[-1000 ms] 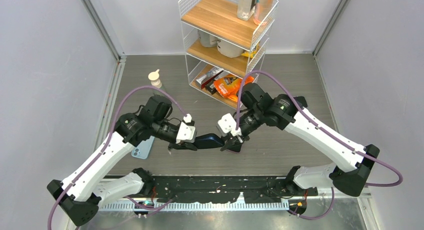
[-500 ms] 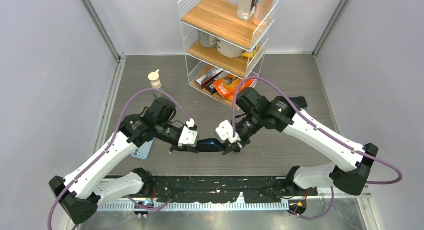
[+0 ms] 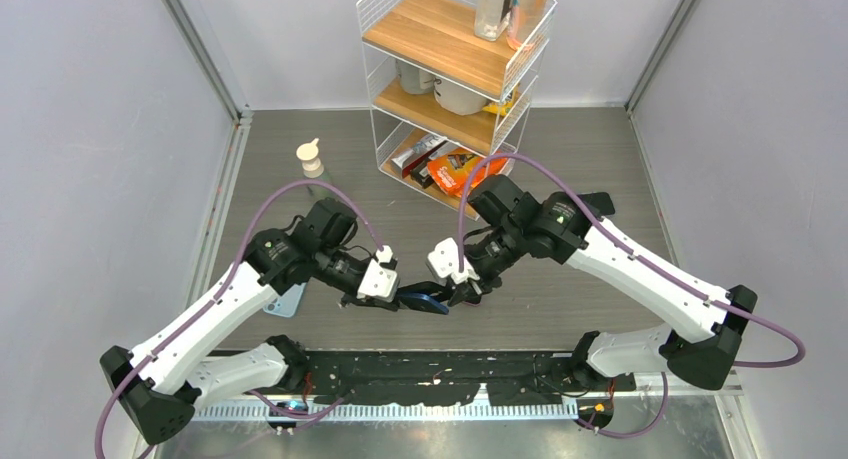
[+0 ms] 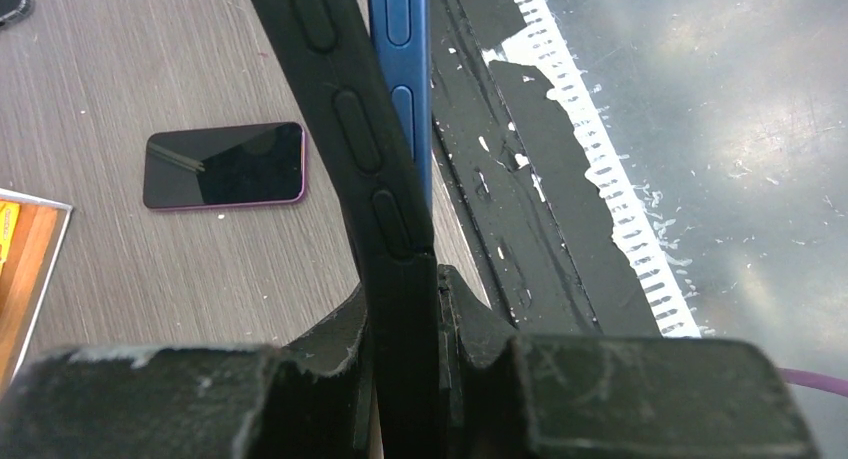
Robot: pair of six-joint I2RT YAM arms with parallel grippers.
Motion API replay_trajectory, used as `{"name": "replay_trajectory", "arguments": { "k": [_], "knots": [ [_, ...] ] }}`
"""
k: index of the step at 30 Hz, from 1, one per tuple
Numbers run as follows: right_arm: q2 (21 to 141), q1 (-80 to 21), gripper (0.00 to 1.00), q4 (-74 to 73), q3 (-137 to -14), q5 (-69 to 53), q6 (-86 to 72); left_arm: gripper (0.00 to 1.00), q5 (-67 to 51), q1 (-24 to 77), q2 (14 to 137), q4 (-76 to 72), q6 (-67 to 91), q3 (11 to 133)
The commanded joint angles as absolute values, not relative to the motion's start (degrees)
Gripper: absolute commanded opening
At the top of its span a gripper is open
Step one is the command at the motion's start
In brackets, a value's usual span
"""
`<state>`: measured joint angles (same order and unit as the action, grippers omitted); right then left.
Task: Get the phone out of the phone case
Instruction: Remove the phone case from the phone.
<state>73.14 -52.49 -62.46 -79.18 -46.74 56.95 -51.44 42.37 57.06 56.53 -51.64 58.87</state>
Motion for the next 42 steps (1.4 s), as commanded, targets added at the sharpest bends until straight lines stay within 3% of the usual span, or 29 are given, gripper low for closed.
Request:
{"name": "replay_trajectory", "arguments": {
  "k": [1, 5, 12, 22, 29, 32, 36, 42],
  "knots": [
    [72.2, -51.7, 0.06, -51.7, -80.9, -41.5, 51.3, 0.0, -53.6, 44.0, 56.9, 61.1, -54.6, 57.6],
    [72.3, -50.8, 0.06, -45.5, -79.8, -36.9, 44.2, 0.0, -52.1, 44.0, 55.8, 60.0, -53.9, 57.0],
    [73.6, -48.5, 0.18, -39.4, -78.9, -28.9, 34.9, 0.0, -48.8, 43.9, 53.4, 56.2, -50.3, 56.2],
    [72.4, -45.5, 0.26, -37.1, -77.8, -29.3, 32.0, 0.0, -46.8, 41.2, 50.3, 50.7, -44.3, 54.6],
    [69.1, -44.7, 0.56, -35.2, -74.9, -28.0, 32.0, 0.0, -46.1, 38.4, 49.2, 47.3, -39.2, 55.1],
    [67.7, -44.0, 0.76, -34.4, -73.8, -27.8, 31.5, 0.0, -46.1, 37.0, 49.0, 45.9, -37.5, 55.3],
    [65.2, -43.5, 0.84, -33.8, -72.6, -27.9, 31.5, 0.0, -46.4, 35.2, 48.7, 43.8, -34.6, 55.6],
    [62.2, -43.0, 0.85, -35.2, -73.2, -32.4, 31.7, 0.0, -46.5, 33.0, 49.0, 39.6, -29.6, 55.8]
  ]
}}
